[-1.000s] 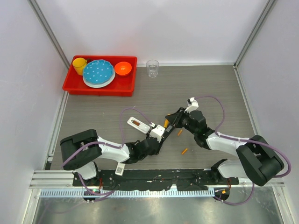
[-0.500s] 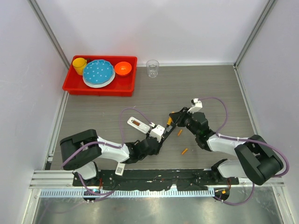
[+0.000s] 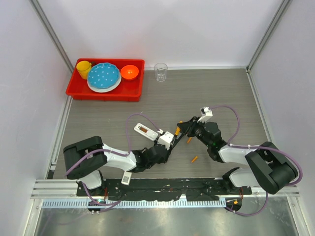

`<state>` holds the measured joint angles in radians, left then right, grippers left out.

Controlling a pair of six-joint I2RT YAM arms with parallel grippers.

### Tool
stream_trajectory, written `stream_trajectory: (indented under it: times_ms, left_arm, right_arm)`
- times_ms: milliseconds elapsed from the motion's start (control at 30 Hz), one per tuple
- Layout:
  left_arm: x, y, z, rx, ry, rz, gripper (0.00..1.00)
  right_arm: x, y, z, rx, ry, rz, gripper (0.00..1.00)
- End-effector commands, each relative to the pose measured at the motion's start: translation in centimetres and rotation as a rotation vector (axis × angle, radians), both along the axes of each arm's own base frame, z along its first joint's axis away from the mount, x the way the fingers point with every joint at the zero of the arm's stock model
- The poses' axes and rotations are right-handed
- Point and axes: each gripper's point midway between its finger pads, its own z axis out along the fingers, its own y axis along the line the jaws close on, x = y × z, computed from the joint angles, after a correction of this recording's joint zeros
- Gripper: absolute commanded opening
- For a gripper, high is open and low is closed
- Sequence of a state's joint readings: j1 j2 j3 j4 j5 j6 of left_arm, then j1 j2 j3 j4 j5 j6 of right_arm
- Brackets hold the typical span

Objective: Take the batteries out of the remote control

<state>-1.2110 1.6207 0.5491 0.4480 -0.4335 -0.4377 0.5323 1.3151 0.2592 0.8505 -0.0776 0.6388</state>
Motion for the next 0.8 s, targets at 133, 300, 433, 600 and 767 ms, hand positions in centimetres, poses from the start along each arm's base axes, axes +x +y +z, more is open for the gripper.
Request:
stream_trajectory:
  times_ms: [133,300,433,600,767]
  left_arm:
    - [-3.2,4.2,-6.2,0.205,0.17,-0.037,0.06]
    - [-3.2,4.1,-6.2,0.199,0.17,-0.037,0.06]
    - [-3.1,4.0,-6.0,0.192,0.168,-0.03,0.01]
    - [-2.9,3.9,-6.1,0.187,0.166,-0.024,0.0]
    - [-2.7,3.6,-5.8,0.162,0.164,-0.022,0.0]
  right_arm:
    - [0.0,0.1,1.0,0.013,-0.043,0.01,0.01]
    - [-0.7,0.9,1.0,0.066,-0.021,0.053,0.01]
    - [-1.8,1.8,1.5,0.138,0.013,0.106,0.01]
    - [-2.9,2.4,2.4,0.215,0.038,0.15,0.01]
    - [-3.9,2.9,2.7,0.25,0.076,0.189,0.01]
